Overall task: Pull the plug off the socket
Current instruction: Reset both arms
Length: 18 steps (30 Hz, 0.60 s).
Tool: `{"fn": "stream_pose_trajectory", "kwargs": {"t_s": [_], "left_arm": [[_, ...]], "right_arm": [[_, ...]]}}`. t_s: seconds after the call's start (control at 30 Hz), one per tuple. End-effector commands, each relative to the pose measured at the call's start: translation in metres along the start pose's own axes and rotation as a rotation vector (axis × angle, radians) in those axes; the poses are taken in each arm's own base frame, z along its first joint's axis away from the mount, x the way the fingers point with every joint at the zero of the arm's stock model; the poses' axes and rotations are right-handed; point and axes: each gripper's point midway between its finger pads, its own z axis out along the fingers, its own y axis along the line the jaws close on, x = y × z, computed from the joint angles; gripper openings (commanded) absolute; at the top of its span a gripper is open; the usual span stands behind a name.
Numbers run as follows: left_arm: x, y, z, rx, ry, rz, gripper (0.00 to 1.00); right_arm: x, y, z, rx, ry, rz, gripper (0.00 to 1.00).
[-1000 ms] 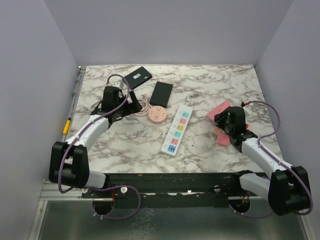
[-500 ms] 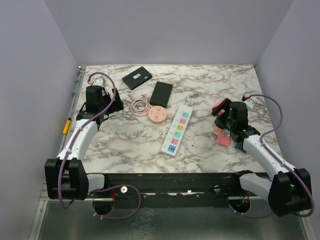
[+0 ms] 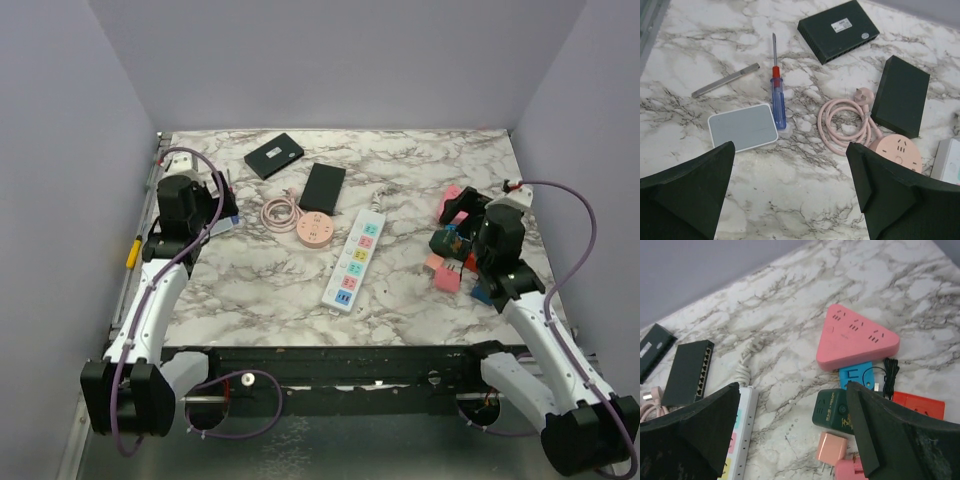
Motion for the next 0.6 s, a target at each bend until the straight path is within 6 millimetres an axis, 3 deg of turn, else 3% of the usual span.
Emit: {"fn": "stream_pose_trajectory", "kwargs": {"t_s": [0.0,0.17,0.3,0.57], "left_arm": [[-0.026,0.006,-0.016,-0.033,-0.131,0.023,0.99],[-0.04,-0.001,-0.037,0.002,-0.232,0.044,0.99],[-0.045,-0.006,-0.051,0.034,-0.301,0.051,0.99],[-0.043,-0.009,-0.052,0.05,-0.299,0.059,0.99]], "right_arm": [[-0.044,0.005,-0.017,-0.06,-0.18,-0.103,0.92],[-0.063,0.011,-0.034,-0.132,-0.298,-0.156,0.91],[-0.064,0.01,-0.041,-0.149,-0.325,-0.165,0.91],[-0.059,0.007,-0.04,-0.139,-0.305,-0.158,0.91]]}}
